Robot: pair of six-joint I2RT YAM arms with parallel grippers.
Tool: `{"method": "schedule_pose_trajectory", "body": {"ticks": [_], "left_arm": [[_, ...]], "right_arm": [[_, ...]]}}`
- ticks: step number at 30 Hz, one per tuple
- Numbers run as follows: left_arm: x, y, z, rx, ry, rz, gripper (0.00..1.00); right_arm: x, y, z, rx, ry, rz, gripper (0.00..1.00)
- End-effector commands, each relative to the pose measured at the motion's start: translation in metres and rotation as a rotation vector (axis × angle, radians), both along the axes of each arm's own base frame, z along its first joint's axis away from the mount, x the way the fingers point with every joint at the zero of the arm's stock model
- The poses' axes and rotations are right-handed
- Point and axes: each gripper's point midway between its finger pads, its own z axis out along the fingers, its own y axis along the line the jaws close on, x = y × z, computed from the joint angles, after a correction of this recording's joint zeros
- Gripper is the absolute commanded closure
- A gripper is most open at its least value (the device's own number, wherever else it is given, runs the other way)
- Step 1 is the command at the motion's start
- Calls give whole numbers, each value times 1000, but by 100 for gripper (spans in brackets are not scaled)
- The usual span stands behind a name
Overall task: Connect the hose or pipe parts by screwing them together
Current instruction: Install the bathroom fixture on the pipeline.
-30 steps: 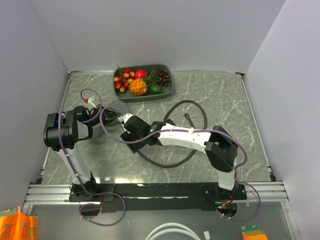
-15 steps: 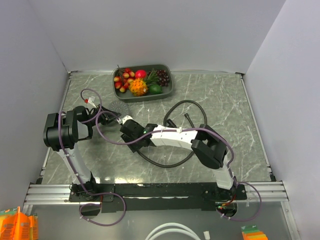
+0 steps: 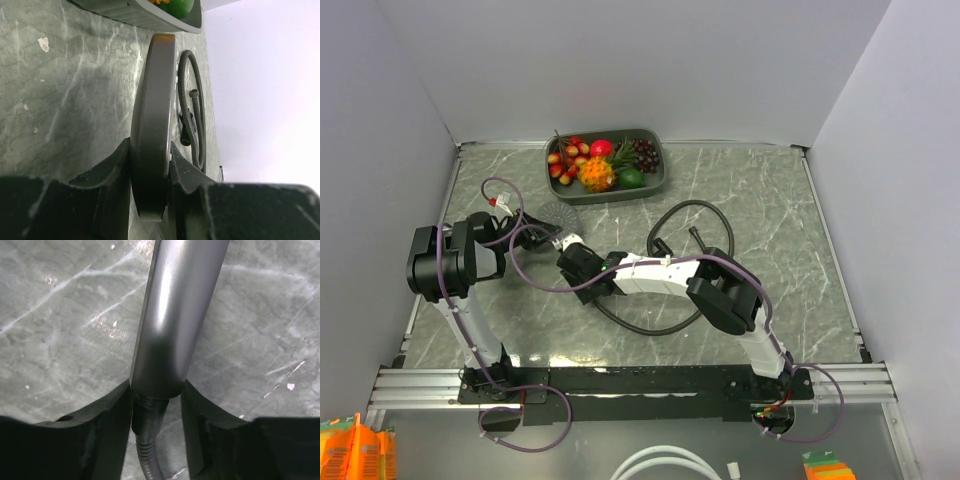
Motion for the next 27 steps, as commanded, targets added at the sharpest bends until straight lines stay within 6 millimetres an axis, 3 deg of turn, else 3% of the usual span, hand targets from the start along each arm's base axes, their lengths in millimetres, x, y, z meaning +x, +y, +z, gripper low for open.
{"method": "schedule_pose_trajectory", "body": {"ticks": [1, 3, 5, 6, 8, 9, 10, 11, 13, 14, 15, 16, 18, 19, 21, 22, 24, 25, 27], "left_arm": [[0, -3, 23, 10, -107, -44, 99], [0, -3, 22, 8, -106, -46, 99], [-1, -4, 23, 4, -107, -50, 99], [-1, -4, 24, 3, -113, -52, 99], [-2, -5, 26, -8, -119, -56, 99], [-3, -6, 27, -11, -126, -63, 99], [-3, -6, 27, -10, -126, -63, 99], [-3, -7, 26, -12, -123, -67, 99], [-4, -7, 27, -15, -126, -71, 99], [-4, -7, 27, -14, -129, -72, 99], [-5, -8, 28, -14, -129, -73, 99], [-5, -7, 27, -13, -128, -72, 99], [-4, -8, 29, -10, -135, -72, 99], [-5, -8, 28, -12, -129, -74, 99], [-5, -8, 29, -11, -132, -72, 99], [-5, -7, 28, -12, -129, -72, 99], [-5, -8, 28, -12, -129, -74, 99], [-5, -8, 28, -13, -128, -75, 99], [-5, -7, 29, -16, -130, -74, 99]], "right_arm": [[11, 12, 17, 76, -22, -28, 58], [18, 8, 20, 98, -12, -47, 69], [24, 12, 38, 190, 5, -58, 76], [24, 8, 34, 238, 74, -47, 77], [33, 19, 65, 421, 86, -28, 76], [19, 17, 65, 472, 153, 17, 77], [27, 12, 69, 518, 168, 9, 76], [20, 11, 67, 556, 208, 20, 77], [15, 22, 89, 701, 266, 103, 77], [8, 21, 87, 735, 302, 129, 78], [11, 30, 104, 834, 278, 190, 77], [-3, 32, 111, 888, 332, 259, 78], [-8, 30, 108, 965, 421, 258, 78], [-11, 32, 125, 1050, 449, 291, 78], [-8, 27, 115, 1104, 499, 276, 78], [-7, 26, 131, 1190, 507, 297, 75], [-5, 20, 120, 1233, 561, 292, 73], [-5, 16, 135, 1307, 556, 320, 72], [3, 9, 126, 1339, 581, 286, 70]]}}
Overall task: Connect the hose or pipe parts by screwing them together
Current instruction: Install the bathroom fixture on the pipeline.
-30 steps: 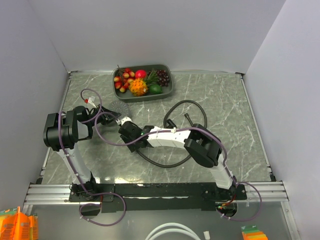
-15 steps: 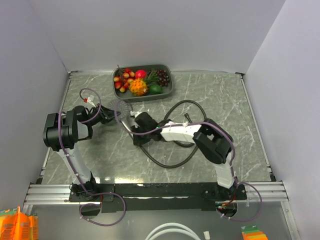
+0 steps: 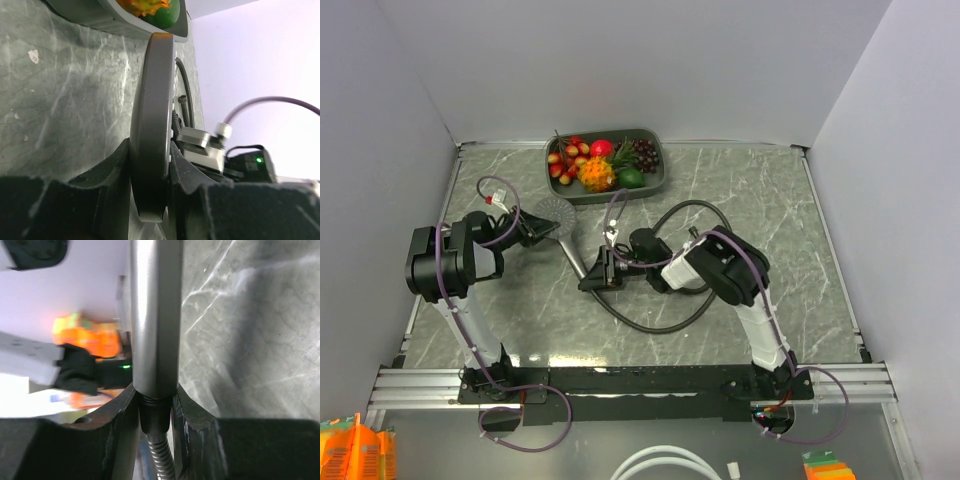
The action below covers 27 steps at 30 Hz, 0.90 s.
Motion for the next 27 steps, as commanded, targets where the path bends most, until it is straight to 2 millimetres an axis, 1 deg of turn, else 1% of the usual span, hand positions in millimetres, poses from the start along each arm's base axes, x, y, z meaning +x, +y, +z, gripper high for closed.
{"method": "schedule_pose_trajectory", "body": {"ticks": [1, 2, 3, 4, 5, 6, 7, 8, 9, 10, 11, 12, 13, 14, 15, 16, 17, 18, 19, 22, 23, 25, 27], "left_arm": [[-9, -11, 15, 29, -114, -84, 99], [-9, -10, 16, 29, -116, -83, 99], [-9, -10, 15, 29, -113, -83, 99], [-8, -10, 16, 30, -116, -80, 99], [-8, -9, 15, 29, -114, -78, 99], [-8, -8, 16, 29, -114, -75, 99], [-8, -8, 16, 28, -113, -75, 99], [-8, -8, 16, 27, -114, -71, 99], [-8, -8, 16, 28, -117, -73, 99], [-8, -8, 17, 26, -116, -72, 99], [-8, -8, 16, 24, -114, -72, 99], [-8, -7, 17, 25, -115, -71, 99], [-8, -7, 17, 25, -116, -71, 99], [-8, -7, 16, 25, -113, -69, 99], [-7, -6, 17, 28, -115, -65, 99], [-8, -7, 16, 28, -114, -67, 99], [-8, -6, 16, 28, -114, -65, 99], [-7, -6, 16, 30, -114, -64, 99], [-7, -6, 15, 30, -113, -64, 99], [-7, -6, 15, 28, -112, -65, 99], [-7, -6, 16, 27, -114, -65, 99], [-7, -6, 17, 27, -116, -63, 99], [-7, -5, 16, 35, -115, -59, 99]], "right_arm": [[6, -3, 93, 423, -119, 55, 67], [8, -5, 84, 396, -95, 46, 65], [13, -8, 85, 375, -96, 39, 61], [13, -8, 79, 339, -140, 42, 46], [14, -10, 71, 248, -90, 35, 38], [14, -10, 67, 199, -100, 30, 31], [16, -13, 54, 124, -178, 40, 19], [15, -19, 48, 5, -135, 42, 16], [22, -25, 36, -99, -155, 5, 13], [25, -29, 27, -184, -277, 36, 9], [33, -27, 41, -233, -348, 35, 8], [37, -53, 11, -459, -371, 26, 8], [41, -48, 21, -512, -438, 29, 8], [43, -56, 21, -599, -484, 17, 8], [38, -71, 14, -713, -521, 54, 9], [43, -72, 20, -807, -607, 22, 10], [43, -74, 27, -846, -653, 15, 11], [35, -79, 26, -905, -684, 52, 12], [37, -76, 34, -957, -741, 23, 14], [30, -75, 36, -1022, -777, 20, 18], [21, -69, 34, -1024, -788, 38, 19], [12, -59, 32, -1004, -797, 47, 21], [0, -47, 29, -985, -807, 61, 22]]}}
